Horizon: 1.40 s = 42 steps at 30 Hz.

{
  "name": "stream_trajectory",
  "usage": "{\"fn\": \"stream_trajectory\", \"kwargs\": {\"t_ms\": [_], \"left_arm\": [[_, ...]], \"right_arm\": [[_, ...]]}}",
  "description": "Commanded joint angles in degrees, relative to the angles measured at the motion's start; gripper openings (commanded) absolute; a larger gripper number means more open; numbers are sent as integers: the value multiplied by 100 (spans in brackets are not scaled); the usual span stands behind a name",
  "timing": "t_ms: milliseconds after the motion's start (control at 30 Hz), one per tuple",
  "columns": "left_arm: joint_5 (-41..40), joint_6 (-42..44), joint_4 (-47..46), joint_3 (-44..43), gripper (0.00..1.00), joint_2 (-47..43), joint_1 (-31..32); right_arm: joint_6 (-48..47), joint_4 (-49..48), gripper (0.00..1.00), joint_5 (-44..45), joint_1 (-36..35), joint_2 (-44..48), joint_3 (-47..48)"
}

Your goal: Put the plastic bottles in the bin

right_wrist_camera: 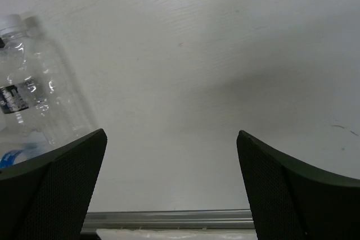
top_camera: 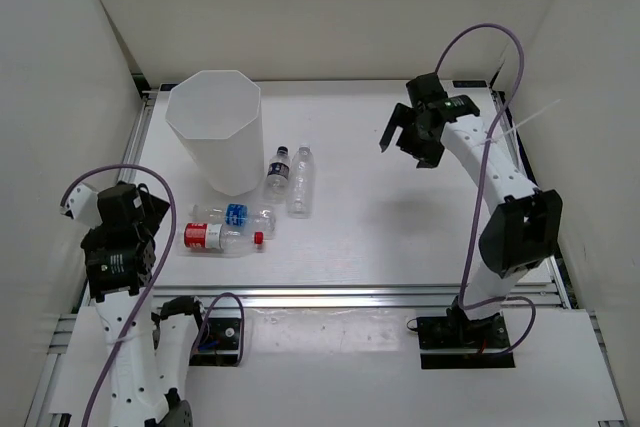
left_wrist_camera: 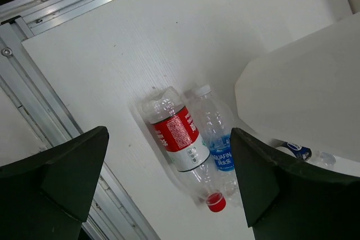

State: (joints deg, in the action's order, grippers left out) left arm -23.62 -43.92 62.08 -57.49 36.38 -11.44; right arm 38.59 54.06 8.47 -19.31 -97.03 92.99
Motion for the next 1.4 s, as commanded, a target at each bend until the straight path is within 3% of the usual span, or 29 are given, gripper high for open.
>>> {"fn": "stream_trajectory", "kwargs": {"t_ms": [0,100,167,367,600,733,967,1033,1067,1167,1267,1367], "left_arm": [[-187,-80,119,-138,100,193,-7],[329,67,77,-139,100,247,-7],[489,-36,-99,1,100,28,-7],[701,-495,-337,160,100,-79,-7],[569,225,-153,-156,100,106,-7],[516,226,-100,-96,100,107,-7],[762,94,128,238,100,-87,-7],[815,42,128,291,100,-157,-7],[815,42,128,291,100,-158,-7],[815,155,181,291,100,-219,-7],[815,209,111,291,100,-219,-7],[508,-526,50,230,100,-350,-7]], "right_arm": [[-281,-519,100,-1081,-11,-480,403],[-492,-660,100,-2811,41,-1421,929],[-720,-607,100,-3227,-46,-1913,1238],[-801,-1125,100,-3501,-213,-2722,1493],[-730,-1407,100,-4221,-608,-3541,1678],[-730,-1907,100,-4634,-872,-3734,1679],[-467,-1908,99,-4863,-1136,-4394,2293],[-405,-1908,92,-4924,-1136,-4481,2294],[-405,-1908,80,-4925,-1136,-4482,2294],[-405,-1908,59,-4873,-1075,-4404,1978],[-274,-1908,40,-4811,-874,-3790,1304],[51,-2241,31,-4706,-663,-2753,976]]}}
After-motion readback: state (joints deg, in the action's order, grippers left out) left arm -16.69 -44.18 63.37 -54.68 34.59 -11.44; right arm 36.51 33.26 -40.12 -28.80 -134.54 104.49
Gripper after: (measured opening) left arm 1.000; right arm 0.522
